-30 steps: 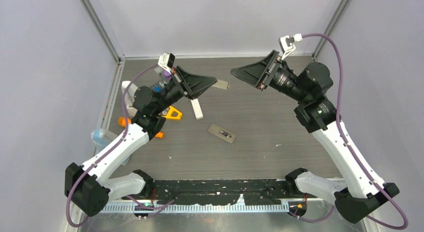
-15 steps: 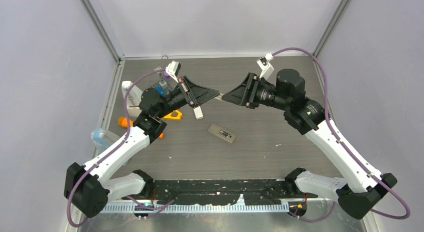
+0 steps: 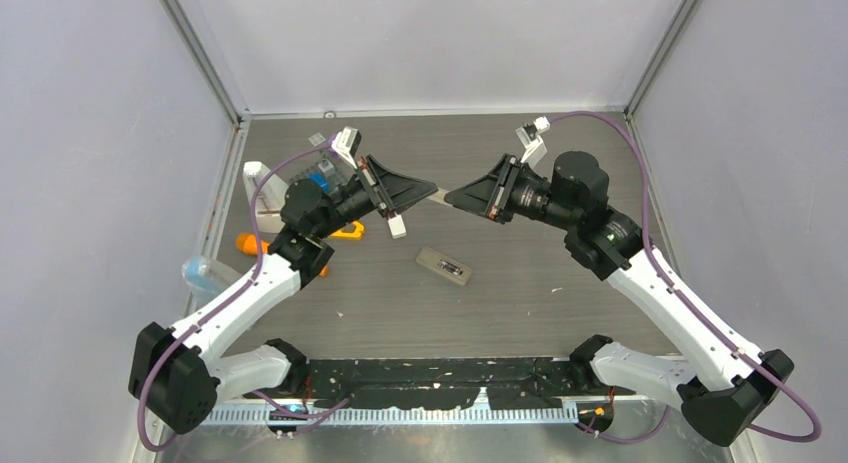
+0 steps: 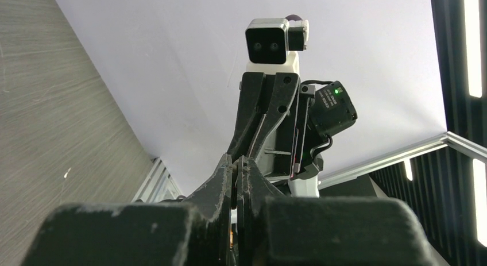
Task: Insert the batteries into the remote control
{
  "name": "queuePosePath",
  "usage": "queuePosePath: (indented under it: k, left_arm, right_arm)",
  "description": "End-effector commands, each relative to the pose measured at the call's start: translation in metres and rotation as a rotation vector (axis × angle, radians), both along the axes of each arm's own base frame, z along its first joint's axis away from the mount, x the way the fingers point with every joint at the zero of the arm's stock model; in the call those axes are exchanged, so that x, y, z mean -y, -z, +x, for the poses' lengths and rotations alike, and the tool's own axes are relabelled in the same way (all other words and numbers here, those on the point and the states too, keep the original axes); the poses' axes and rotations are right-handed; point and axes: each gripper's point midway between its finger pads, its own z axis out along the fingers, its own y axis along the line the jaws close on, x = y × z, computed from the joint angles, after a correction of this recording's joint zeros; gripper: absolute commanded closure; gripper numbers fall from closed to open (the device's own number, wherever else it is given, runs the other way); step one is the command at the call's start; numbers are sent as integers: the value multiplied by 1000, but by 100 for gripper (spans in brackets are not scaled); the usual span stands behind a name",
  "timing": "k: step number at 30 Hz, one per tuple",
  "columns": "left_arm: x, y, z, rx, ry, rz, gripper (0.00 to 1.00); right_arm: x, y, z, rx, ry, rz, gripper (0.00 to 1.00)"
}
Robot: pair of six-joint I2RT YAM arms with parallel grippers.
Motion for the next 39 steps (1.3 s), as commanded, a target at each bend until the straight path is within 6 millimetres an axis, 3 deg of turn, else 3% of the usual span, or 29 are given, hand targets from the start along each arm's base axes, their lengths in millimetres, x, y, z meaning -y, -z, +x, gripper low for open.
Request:
queuePosePath:
  k: [1, 8, 12, 15, 19, 22, 25, 28, 33, 39]
  left_arm:
    - [-3, -16, -5, 61, 7, -45, 90]
    - [-8, 10, 6, 58, -56, 43, 43]
    - [-20, 44, 18, 43, -127, 175, 33]
    - [-35, 86, 29, -1, -190, 305, 32]
    - [-52, 156, 36, -96, -231, 514, 30]
    - [-54, 200, 33, -153, -179, 623, 30]
    - [-52, 231, 31, -205, -131, 676, 32]
    - [-53, 258, 34, -240, -119, 722, 33]
    - [-50, 285, 43, -271, -114, 747, 36]
    - [-36, 306, 46, -330, -83, 649, 42]
  right_arm:
    - [0, -14, 3, 20, 27, 70, 92]
    - [4, -3, 4, 6, 60, 67, 95]
    - [11, 19, 7, -1, 89, 31, 95]
    - [16, 46, 10, -14, 114, -15, 95]
    - [21, 113, 11, -92, 131, -93, 95]
    - [21, 140, 13, -144, 131, -97, 95]
    - [20, 167, 16, -202, 132, -138, 95]
    - [16, 185, 20, -237, 132, -144, 95]
    - [20, 230, 25, -343, 191, -183, 95]
    - [19, 248, 28, -372, 203, -204, 95]
